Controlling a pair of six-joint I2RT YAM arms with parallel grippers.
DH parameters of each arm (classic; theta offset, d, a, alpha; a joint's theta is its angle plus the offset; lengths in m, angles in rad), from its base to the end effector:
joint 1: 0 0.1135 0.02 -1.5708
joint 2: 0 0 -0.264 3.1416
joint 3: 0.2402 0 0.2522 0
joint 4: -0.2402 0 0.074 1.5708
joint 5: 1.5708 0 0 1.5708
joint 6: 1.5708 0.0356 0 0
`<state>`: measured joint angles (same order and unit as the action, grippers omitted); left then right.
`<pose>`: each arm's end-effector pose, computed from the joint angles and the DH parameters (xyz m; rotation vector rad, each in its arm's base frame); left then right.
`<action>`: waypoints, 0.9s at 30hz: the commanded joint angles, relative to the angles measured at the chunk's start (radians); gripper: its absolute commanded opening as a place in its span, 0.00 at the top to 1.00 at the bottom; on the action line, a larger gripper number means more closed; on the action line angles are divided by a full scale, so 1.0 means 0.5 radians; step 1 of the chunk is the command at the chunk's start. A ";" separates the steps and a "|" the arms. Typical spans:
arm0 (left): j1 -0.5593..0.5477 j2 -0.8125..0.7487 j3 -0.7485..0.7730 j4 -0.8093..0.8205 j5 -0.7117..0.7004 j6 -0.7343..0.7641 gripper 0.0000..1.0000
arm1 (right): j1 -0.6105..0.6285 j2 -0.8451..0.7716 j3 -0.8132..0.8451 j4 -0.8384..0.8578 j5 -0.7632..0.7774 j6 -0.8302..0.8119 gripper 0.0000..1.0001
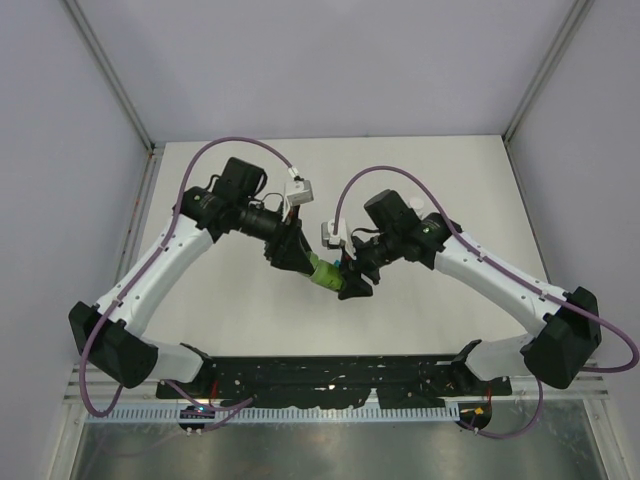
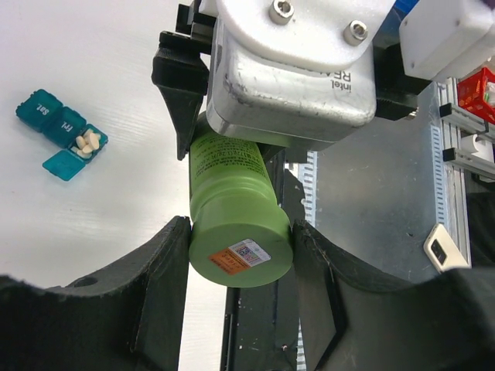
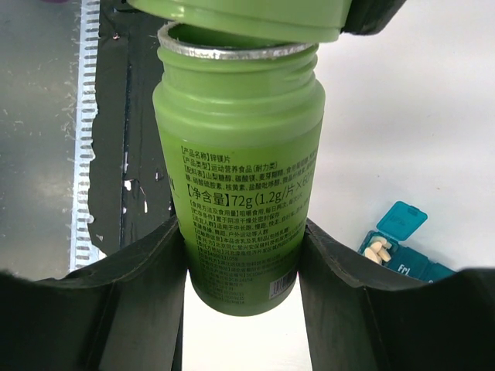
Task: Sort the pills into containers
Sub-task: Screw the lid of the pill bottle onto the pill bottle.
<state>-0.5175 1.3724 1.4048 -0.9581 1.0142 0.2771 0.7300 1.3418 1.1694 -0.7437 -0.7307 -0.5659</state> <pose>0.2168 -0.1582 0.3661 1.2799 1.9498 -1.3567 0.1875 0.1997 0.3080 -1.6840 1.7121 0.9742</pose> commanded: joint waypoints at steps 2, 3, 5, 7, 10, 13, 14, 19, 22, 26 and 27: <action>-0.042 -0.026 -0.021 0.054 0.006 -0.020 1.00 | 0.016 0.001 0.119 0.018 -0.005 -0.003 0.94; -0.045 -0.030 -0.024 0.054 -0.003 -0.020 1.00 | 0.016 0.001 0.122 0.015 -0.005 -0.006 0.94; -0.054 -0.039 -0.030 0.060 -0.025 -0.017 1.00 | 0.013 -0.002 0.122 0.018 0.007 0.006 0.94; -0.060 -0.045 -0.045 0.066 -0.052 -0.014 1.00 | 0.016 -0.005 0.116 0.021 0.013 0.009 0.95; -0.063 -0.066 -0.070 0.094 -0.086 -0.020 1.00 | 0.016 -0.008 0.119 0.024 0.016 0.012 0.95; -0.063 -0.082 -0.091 0.109 -0.120 -0.020 1.00 | 0.016 -0.018 0.122 0.021 0.023 0.015 0.95; -0.063 -0.082 -0.094 0.112 -0.132 -0.023 1.00 | 0.013 -0.015 0.119 0.021 0.026 0.015 0.95; -0.079 -0.103 -0.116 0.164 -0.163 -0.051 1.00 | 0.016 -0.002 0.137 0.030 0.026 0.033 0.95; -0.103 -0.109 -0.128 0.207 -0.206 -0.073 1.00 | 0.016 0.016 0.155 0.048 0.026 0.058 0.94; -0.116 -0.137 -0.205 0.324 -0.200 -0.146 1.00 | 0.013 0.038 0.158 0.067 0.016 0.082 0.94; -0.119 -0.140 -0.220 0.345 -0.191 -0.146 1.00 | 0.016 0.038 0.155 0.073 0.010 0.083 0.95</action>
<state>-0.5655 1.3315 1.3273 -0.8600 0.9146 0.2409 0.7322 1.3579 1.1976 -0.7734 -0.7006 -0.5465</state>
